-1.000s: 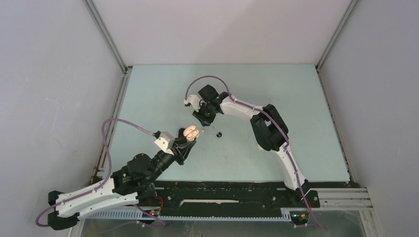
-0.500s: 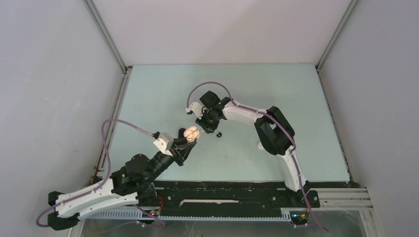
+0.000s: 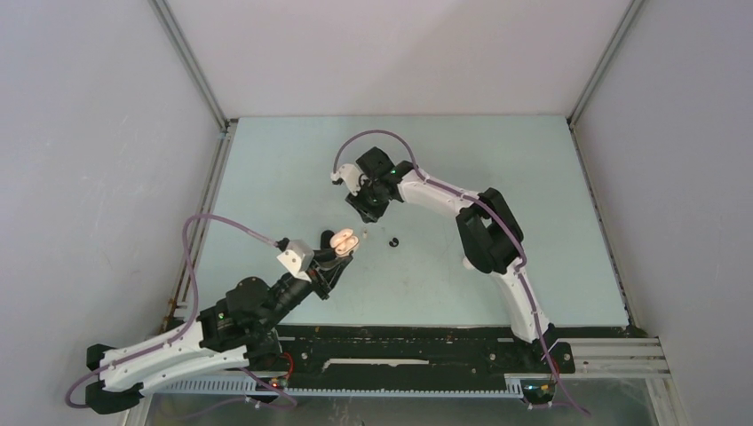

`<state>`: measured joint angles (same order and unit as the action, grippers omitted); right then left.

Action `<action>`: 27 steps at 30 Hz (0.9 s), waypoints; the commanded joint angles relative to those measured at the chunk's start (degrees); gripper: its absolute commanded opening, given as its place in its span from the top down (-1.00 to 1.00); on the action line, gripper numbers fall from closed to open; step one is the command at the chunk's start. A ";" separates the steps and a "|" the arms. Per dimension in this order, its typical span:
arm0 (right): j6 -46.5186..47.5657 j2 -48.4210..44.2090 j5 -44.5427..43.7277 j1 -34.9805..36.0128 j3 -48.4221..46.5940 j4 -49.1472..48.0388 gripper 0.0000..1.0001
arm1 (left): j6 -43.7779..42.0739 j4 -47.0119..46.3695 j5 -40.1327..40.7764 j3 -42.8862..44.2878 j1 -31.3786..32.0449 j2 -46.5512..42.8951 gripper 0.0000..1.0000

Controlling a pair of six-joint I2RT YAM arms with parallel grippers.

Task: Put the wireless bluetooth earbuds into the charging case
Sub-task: Pick up the earbud from the center of the board.

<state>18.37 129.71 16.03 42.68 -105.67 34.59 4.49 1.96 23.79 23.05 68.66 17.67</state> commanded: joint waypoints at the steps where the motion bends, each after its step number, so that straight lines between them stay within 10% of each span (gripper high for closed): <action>1: -1.56 2.82 0.02 0.78 -3.10 -0.48 0.36 | -0.64 -0.81 -0.60 2.52 0.24 0.94 0.99; 27: 4.88 3.87 4.12 4.57 0.75 2.01 0.26 | -0.45 -1.22 -1.40 1.74 0.24 0.93 0.99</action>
<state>20.25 133.49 17.78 44.95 -106.43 33.74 4.51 2.17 23.29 23.05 68.66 19.44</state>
